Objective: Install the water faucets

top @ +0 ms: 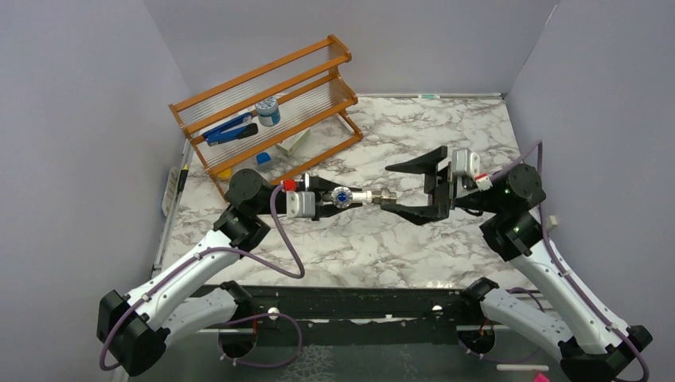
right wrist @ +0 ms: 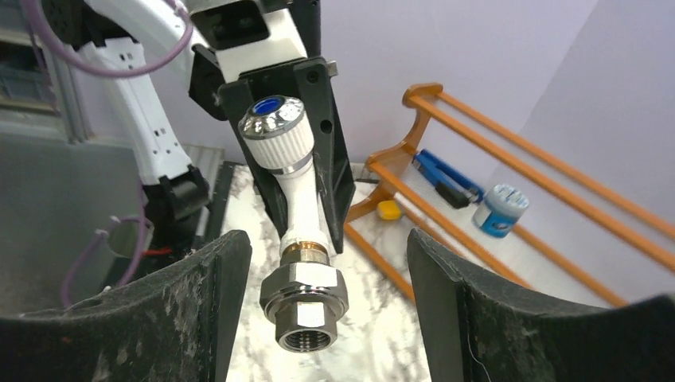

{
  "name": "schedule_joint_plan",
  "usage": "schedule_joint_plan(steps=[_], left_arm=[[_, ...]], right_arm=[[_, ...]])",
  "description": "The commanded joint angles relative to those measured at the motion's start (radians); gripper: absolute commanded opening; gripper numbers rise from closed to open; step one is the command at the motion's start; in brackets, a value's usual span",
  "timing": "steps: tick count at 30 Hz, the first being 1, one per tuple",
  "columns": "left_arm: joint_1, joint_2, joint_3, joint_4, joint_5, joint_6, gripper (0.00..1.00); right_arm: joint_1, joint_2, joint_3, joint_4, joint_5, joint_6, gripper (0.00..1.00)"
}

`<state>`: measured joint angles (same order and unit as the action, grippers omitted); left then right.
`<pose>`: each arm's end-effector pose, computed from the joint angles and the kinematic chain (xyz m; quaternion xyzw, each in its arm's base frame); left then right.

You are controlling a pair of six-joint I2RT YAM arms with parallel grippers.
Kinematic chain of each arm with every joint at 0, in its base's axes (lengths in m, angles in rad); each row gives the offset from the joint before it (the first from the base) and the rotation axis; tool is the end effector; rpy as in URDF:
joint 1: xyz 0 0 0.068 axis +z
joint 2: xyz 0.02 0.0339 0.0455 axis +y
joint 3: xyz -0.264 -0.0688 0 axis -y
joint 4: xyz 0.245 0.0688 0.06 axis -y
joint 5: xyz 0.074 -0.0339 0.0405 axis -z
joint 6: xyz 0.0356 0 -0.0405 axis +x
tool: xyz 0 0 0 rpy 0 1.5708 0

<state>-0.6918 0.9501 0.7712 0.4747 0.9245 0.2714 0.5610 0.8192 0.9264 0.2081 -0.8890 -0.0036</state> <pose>0.1432 -0.1555 0.3715 0.5644 0.3061 -0.4097 0.6480 0.1280 0.1131 0.4222 -0.4820 0.4123 0.4438 0.6330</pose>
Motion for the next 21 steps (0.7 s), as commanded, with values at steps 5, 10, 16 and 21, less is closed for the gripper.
schedule_joint_plan(steps=[5,10,16,21], left_arm=[[-0.018,-0.016,0.027,0.063,-0.114,-0.266,0.00],[-0.018,-0.020,0.029,0.062,-0.124,-0.319,0.00],[-0.018,-0.023,0.023,0.062,-0.124,-0.345,0.00],[-0.018,-0.027,0.019,0.062,-0.113,-0.364,0.00]], right_arm=[[-0.004,-0.050,-0.142,0.213,-0.083,-0.227,0.75],[-0.004,-0.024,-0.129,0.187,-0.137,-0.255,0.74],[-0.003,-0.035,-0.145,0.152,-0.087,-0.332,0.74],[-0.004,-0.032,-0.143,0.118,-0.079,-0.373,0.70]])
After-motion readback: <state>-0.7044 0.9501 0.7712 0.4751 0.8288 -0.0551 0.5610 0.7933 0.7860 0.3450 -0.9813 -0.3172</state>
